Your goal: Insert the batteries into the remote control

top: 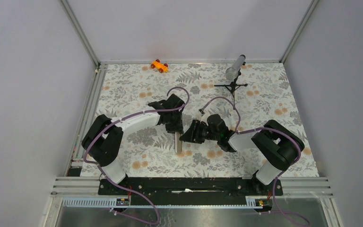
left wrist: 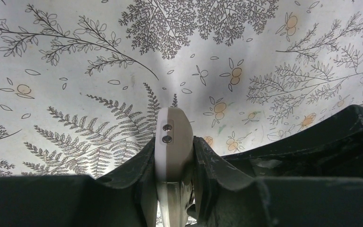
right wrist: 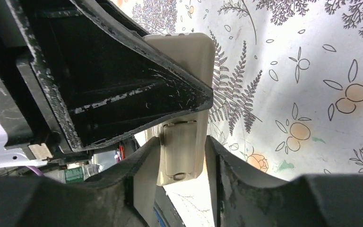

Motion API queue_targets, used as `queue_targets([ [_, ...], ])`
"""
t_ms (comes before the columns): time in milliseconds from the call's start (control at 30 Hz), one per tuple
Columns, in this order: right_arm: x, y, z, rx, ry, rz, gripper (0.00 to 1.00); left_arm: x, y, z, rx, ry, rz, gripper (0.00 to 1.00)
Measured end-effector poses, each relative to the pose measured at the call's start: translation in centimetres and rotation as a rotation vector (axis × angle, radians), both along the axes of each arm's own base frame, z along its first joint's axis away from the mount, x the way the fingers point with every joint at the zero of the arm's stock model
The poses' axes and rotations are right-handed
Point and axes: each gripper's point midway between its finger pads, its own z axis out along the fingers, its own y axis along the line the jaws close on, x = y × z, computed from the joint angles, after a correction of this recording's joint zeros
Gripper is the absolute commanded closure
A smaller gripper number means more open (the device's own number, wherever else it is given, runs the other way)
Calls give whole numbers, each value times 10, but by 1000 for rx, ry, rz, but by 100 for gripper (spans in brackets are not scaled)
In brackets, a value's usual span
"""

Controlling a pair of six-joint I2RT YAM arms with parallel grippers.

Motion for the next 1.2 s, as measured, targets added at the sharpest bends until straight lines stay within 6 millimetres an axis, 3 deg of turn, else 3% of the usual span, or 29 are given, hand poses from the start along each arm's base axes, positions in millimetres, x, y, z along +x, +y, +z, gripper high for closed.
queue_targets([
  [333,0,1,2,23,-2,-7,73,1,5,-2,-32,14,7,100],
  [367,1,1,3,26,-5,-7,71,2,4,-2,-36,13,6,100],
  [500,1,2,5,35,-11,-6,46,3,2,-1,-45,8,4,100],
  [633,-1,3,3,38,-3,3,43,3,-1,0,-59,8,-1,100],
  [700,-1,3,1,35,0,6,47,2,-3,1,-70,10,-6,100],
  [833,-1,3,-1,30,0,8,69,1,-4,-1,-80,16,-11,100],
  [1200,-2,4,4,68,-14,8,72,0,0,2,-132,42,-22,100],
])
